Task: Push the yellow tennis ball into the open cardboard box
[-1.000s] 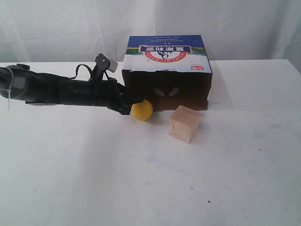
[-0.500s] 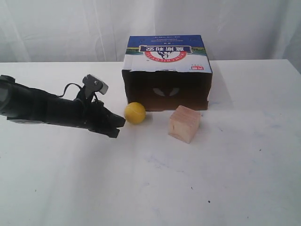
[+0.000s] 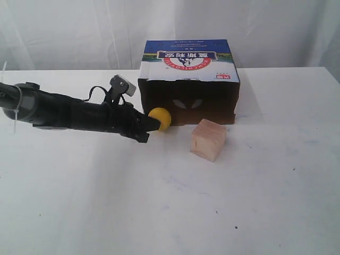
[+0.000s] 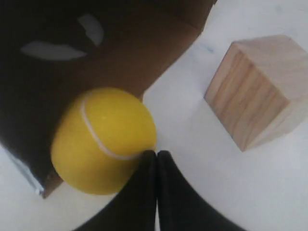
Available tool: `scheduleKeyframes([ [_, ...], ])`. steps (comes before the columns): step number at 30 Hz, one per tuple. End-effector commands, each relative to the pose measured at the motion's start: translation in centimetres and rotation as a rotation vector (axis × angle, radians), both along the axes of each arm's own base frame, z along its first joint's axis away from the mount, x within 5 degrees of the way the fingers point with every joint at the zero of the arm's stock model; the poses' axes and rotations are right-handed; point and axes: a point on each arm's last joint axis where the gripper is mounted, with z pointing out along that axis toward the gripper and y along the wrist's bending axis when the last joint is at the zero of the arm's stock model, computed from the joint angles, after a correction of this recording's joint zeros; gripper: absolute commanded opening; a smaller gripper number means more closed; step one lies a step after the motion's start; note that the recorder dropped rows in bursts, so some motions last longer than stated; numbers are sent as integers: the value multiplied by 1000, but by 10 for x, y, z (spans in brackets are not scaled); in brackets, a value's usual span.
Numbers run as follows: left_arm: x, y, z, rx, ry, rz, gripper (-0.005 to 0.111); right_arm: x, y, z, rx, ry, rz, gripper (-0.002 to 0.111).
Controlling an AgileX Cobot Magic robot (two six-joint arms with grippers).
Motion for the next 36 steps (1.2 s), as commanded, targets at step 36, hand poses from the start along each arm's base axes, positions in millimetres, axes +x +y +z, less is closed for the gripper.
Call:
scheduleKeyframes([
  [36,-105,30,33,79,4,-178,0,0,-1,0,-9,-14,-9,0],
])
